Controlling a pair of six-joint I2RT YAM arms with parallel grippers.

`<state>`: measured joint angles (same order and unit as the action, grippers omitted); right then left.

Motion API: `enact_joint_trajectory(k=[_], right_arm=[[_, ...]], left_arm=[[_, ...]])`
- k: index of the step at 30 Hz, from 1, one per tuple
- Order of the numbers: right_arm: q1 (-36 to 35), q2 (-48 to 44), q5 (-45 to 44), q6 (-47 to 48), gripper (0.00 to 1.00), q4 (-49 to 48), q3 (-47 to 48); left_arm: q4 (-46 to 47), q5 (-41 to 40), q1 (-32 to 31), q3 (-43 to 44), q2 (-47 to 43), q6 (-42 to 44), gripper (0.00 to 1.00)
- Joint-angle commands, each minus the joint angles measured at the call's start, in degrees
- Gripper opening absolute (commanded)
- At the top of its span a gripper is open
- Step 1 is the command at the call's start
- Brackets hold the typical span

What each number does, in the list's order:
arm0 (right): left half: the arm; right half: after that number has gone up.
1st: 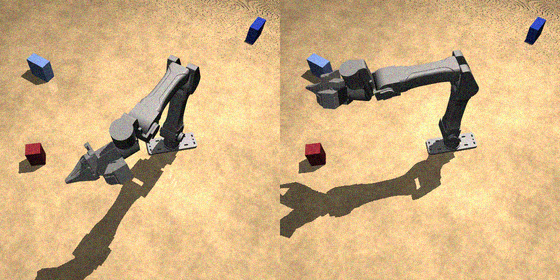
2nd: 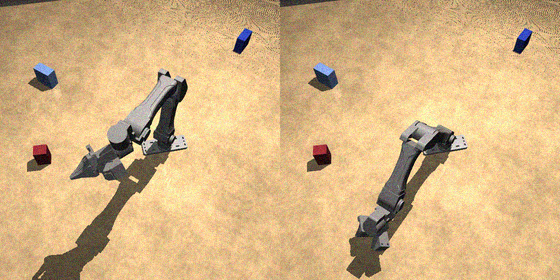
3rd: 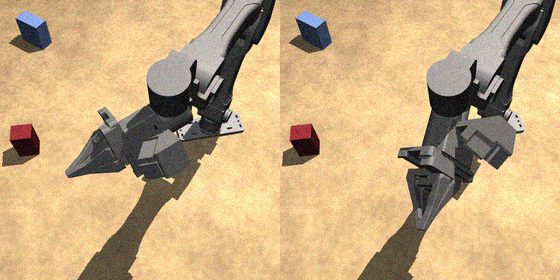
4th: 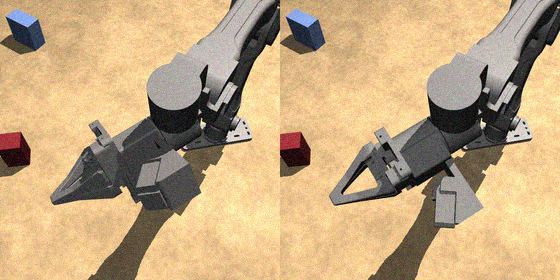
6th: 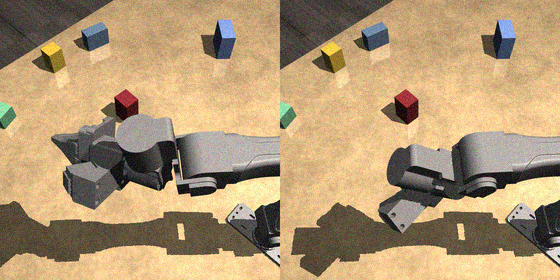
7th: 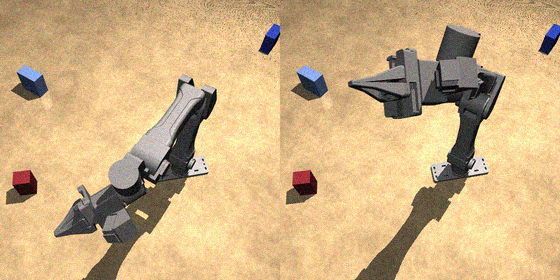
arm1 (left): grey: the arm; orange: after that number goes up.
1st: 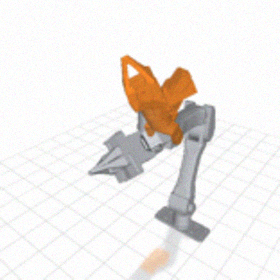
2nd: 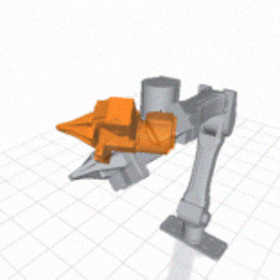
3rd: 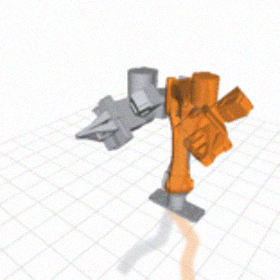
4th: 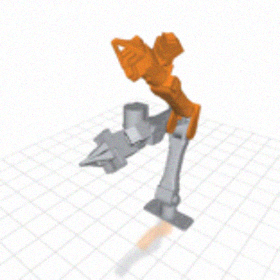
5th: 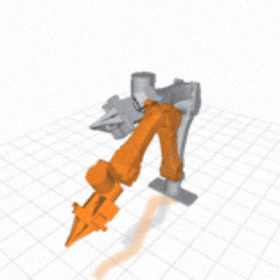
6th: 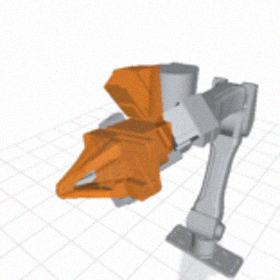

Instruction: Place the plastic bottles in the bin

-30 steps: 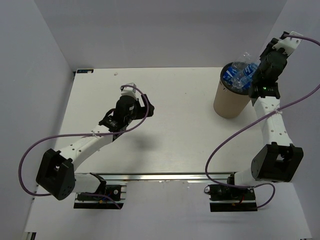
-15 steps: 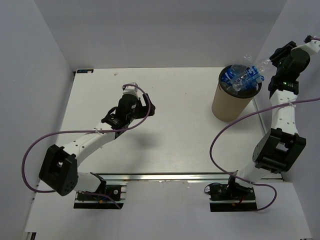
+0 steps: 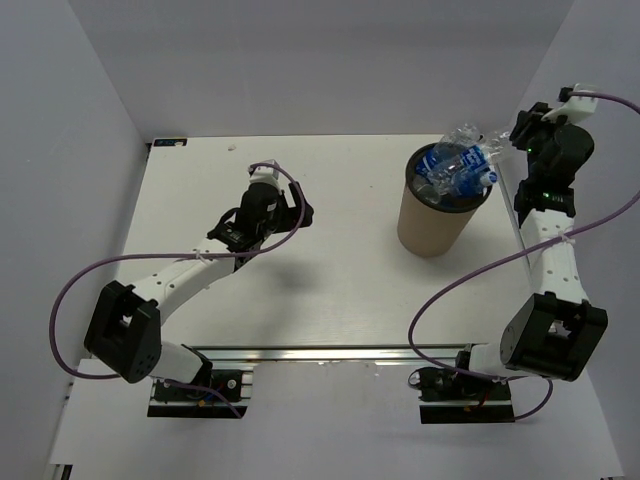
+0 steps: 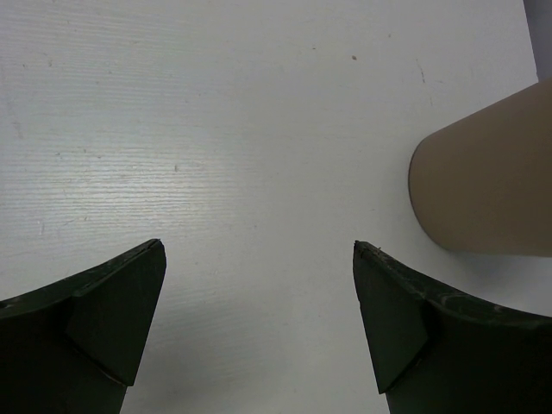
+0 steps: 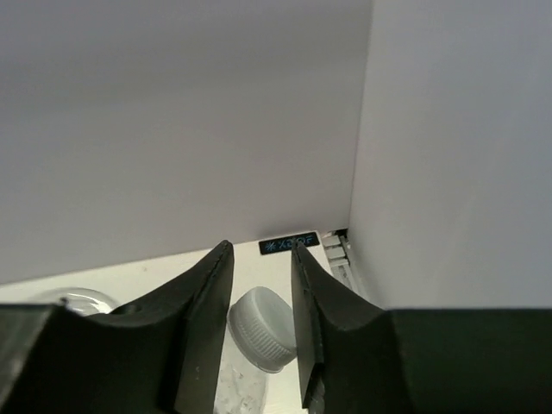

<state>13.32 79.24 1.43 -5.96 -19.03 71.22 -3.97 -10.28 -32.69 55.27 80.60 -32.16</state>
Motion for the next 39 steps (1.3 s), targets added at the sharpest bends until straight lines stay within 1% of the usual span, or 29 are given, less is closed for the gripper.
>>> enact_joint_trajectory(k=[1,3,7,10,13,14,15,16,17,18,19,21,22,23,24,27,30,31,33,34,35,37,38,39], right_arm=[[-1.72,0.83,2.61,7.72,0.03,2.77,-2.84],[-1.81,0.83,2.61,3.78,0.00,2.15,-2.76],[-1.72,1.26,5.50,-5.54,0.00,3.29,-0.12],[-1.72,2.32,8.49,-9.67,0.00,5.14,2.60],[-1.72,3.29,10.51,-11.26,0.00,5.67,3.57],[-1.72,3.29,11.13,-11.18,0.08,5.67,3.66],[-1.72,3.29,11.31,-11.10,0.14,5.67,3.66],[-1.72,3.20,10.53,-10.92,0.18,5.75,3.66],[-1.72,3.20,9.74,-10.74,0.25,6.10,3.92],[-1.63,3.11,8.95,-10.66,0.30,6.63,4.97],[-1.63,3.20,6.94,-9.96,0.33,7.33,5.85],[-1.54,3.03,5.43,-9.25,0.51,9.26,8.74],[-1.37,2.59,2.99,-9.25,0.60,10.31,9.98],[-1.28,2.41,1.83,-8.81,0.89,11.54,11.21],[-1.11,2.06,-0.96,-8.64,0.89,13.99,13.31],[-0.93,-1.18,-7.73,-6.88,0.89,16.64,13.16],[-0.93,-7.15,-10.83,-5.39,0.89,16.57,7.72],[-0.93,-10.22,-11.79,-5.12,0.89,16.65,4.57],[-0.93,-12.61,-14.16,-4.94,0.89,18.84,2.44],[-0.93,-14.62,-15.92,-5.03,0.89,22.51,1.30],[-0.84,-15.60,-16.54,-5.12,0.89,23.67,-1.15],[-0.84,-18.41,-17.51,-5.90,0.89,24.74,-4.49],[-0.93,-19.29,-18.04,-6.43,0.89,24.13,-8.08],[-0.84,-20.69,-18.56,-6.70,0.89,23.60,-9.51]], left_arm=[[0.28,0.09,0.43,2.48,0.35,0.43,0.98],[0.10,0.09,0.43,2.83,0.70,0.52,0.98],[-0.16,0.18,0.43,2.74,0.88,0.44,0.98],[0.45,0.26,0.52,2.04,0.35,0.17,0.98],[0.45,0.09,0.52,1.69,-0.09,0.35,0.98],[0.28,0.09,0.52,1.69,-0.09,0.35,0.98],[0.28,0.09,0.52,1.69,-0.09,0.35,0.98],[0.28,0.18,0.52,1.69,-0.09,0.52,0.98],[0.19,0.35,0.52,1.86,0.00,0.52,0.98],[0.19,0.44,0.52,1.95,0.00,0.52,0.98],[0.01,0.18,0.52,2.30,0.00,0.52,0.98],[-0.60,-0.52,0.52,3.00,0.00,0.70,0.98],[-1.47,-1.05,0.61,3.53,-0.09,0.61,0.98],[-2.09,-2.01,0.78,4.84,-0.09,0.52,0.98],[-2.79,-2.37,1.30,5.55,-0.09,0.43,0.98],[-5.00,-3.78,3.50,6.87,-1.40,-0.35,0.98],[-6.49,-5.70,7.10,6.61,-4.38,-1.06,0.98],[-8.49,-6.23,8.15,6.61,-5.09,-1.32,0.98],[-10.53,-8.68,11.49,6.17,-7.02,-1.85,0.98],[-12.54,-10.01,12.46,5.74,-9.21,-2.81,0.98],[-13.51,-11.32,14.47,5.21,-10.45,-3.43,0.98],[-15.01,-13.53,16.51,3.19,-14.21,-4.57,0.98],[-15.45,-14.06,18.17,2.49,-15.54,-4.84,0.98],[-16.76,-14.93,18.88,1.78,-16.69,-5.10,0.98]])
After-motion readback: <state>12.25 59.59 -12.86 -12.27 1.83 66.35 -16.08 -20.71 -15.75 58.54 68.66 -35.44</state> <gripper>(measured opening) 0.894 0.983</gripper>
